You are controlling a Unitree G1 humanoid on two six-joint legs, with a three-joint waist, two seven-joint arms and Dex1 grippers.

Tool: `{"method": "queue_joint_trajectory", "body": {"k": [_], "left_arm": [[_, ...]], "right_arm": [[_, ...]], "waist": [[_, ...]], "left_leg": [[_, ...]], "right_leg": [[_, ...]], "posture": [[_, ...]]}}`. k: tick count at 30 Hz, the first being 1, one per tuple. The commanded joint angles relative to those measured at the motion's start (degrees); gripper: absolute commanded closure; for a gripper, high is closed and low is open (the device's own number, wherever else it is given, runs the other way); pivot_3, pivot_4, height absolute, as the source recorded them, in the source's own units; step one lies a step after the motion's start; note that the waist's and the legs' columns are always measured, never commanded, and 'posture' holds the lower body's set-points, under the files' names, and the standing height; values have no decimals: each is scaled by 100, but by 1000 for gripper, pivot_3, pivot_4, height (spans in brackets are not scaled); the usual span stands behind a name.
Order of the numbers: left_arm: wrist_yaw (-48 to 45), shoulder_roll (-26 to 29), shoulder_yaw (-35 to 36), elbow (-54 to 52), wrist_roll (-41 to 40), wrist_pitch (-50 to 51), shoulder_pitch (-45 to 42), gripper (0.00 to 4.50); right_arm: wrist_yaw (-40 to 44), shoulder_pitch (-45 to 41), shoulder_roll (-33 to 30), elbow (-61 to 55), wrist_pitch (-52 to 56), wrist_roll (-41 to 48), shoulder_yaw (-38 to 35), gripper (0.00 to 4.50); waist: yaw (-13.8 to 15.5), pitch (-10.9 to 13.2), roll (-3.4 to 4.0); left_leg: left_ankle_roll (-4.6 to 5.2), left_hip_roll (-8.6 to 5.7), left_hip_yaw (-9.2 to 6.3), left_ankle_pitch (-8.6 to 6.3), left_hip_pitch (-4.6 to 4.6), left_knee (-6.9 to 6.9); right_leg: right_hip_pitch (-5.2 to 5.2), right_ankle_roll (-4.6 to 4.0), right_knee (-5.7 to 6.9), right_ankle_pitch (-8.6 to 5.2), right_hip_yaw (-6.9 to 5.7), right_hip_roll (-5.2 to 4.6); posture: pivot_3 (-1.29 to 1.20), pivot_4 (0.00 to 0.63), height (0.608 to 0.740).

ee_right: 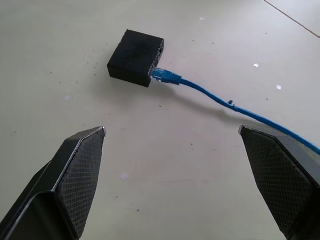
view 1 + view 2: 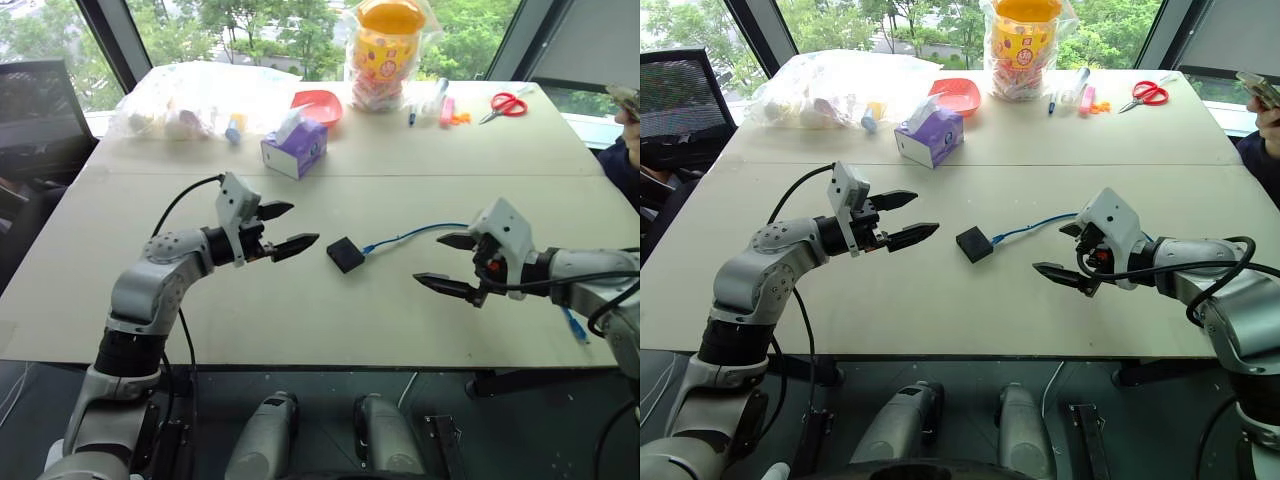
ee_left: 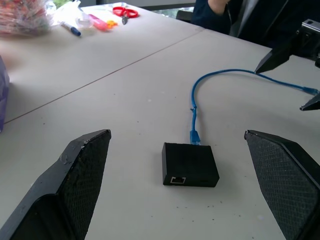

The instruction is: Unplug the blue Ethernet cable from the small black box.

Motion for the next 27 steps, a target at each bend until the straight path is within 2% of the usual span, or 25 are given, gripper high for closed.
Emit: {"method": "queue_joint_trajectory", "body": {"k": [1, 7, 10, 13, 19, 27], "left_arm": [[3, 60, 107, -190, -49, -44, -63, 21], [-186, 220, 60, -361, -190, 169, 35, 21], [-257, 315, 67, -452, -252, 274, 82, 21], [-279, 380, 112, -491, -282, 342, 102, 21], [-190, 443, 178, -593, -287, 360, 170, 21], [38, 467, 291, -890, -347, 441, 322, 21]], "right_arm": [[183, -218, -115, 119, -259, -146, 80, 0], [645, -738, -137, 597, -620, -409, 553, 0], [1109, -1443, 3, 1344, -1061, -793, 1147, 0], [1589, -2337, 358, 2381, -1616, -1350, 1870, 0], [2307, -3489, 1232, 4190, -2622, -2244, 2800, 0], [2728, -4571, 2328, 6654, -3946, -3128, 3234, 0]], "waist": [[-1, 0, 0], [-11, 0, 0], [-35, 2, 2], [-82, 3, -1], [-149, 4, -2], [-167, 5, -1]], "left_leg": [[0, 0, 0, 0, 0, 0], [0, 0, 0, 0, 0, 0], [0, 0, 5, 0, 1, 0], [0, 2, 7, 0, 2, 1], [0, -1, 2, 0, 0, -9], [-4, -2, -1, 2, 4, -10]], "right_leg": [[0, 0, 0, 0, 0, 0], [-1, 0, 0, 0, 0, 0], [-2, 0, 0, 0, 1, 1], [-2, 0, 1, 1, 1, 1], [-7, 10, 2, 1, -1, 2], [-11, 26, 14, 12, 0, 8]], "posture": [[0, 150, 740], [0, 150, 740], [0, 150, 740], [0, 150, 740], [0, 150, 740], [0, 150, 740]]}}
